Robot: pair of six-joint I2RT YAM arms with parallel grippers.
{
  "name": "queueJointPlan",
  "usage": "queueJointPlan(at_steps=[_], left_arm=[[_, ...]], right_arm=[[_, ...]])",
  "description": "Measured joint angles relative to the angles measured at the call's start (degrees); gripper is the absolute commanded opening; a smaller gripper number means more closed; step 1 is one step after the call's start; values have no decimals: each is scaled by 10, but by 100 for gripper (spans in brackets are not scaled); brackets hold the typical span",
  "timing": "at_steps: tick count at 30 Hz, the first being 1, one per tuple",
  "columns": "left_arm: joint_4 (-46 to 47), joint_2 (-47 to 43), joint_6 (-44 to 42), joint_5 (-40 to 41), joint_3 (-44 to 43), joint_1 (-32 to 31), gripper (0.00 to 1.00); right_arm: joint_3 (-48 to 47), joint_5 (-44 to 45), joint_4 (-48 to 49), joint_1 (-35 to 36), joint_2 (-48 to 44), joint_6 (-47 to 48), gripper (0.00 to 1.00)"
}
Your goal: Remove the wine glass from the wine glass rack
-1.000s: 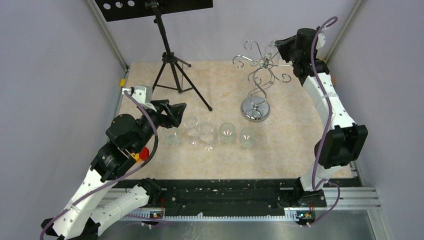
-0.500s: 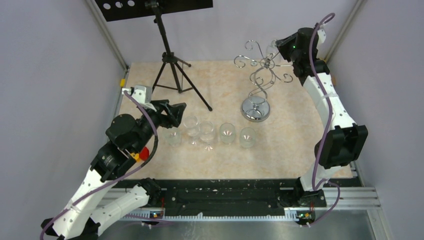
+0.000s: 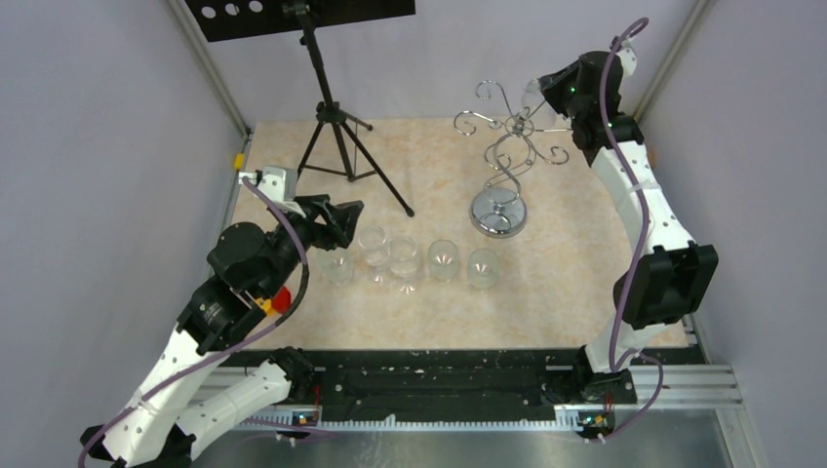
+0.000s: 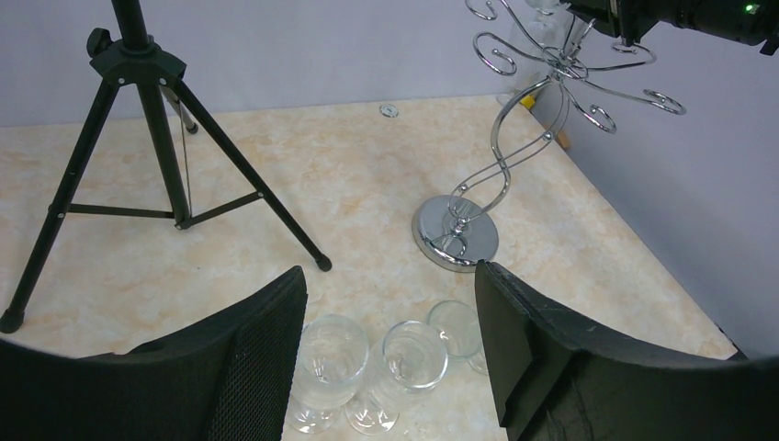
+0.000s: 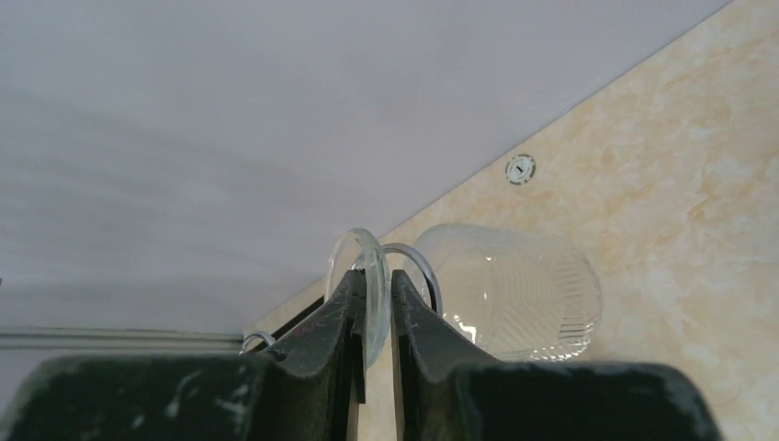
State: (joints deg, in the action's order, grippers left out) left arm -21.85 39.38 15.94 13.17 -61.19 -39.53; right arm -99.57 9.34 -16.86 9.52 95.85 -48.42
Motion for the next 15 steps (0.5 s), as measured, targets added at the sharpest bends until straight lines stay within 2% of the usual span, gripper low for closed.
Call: queueJointPlan(at_steps=[6, 11, 15], left_arm=[[0, 0, 0, 2, 0, 0, 71], [0, 0, 0, 4, 2, 0, 71], [0, -3, 0, 7, 2, 0, 71]], right_arm=[[-7, 0, 2, 0, 0, 11, 0], [1, -5, 21, 0, 0, 4, 0], [48, -11, 79, 0, -12, -26, 0]])
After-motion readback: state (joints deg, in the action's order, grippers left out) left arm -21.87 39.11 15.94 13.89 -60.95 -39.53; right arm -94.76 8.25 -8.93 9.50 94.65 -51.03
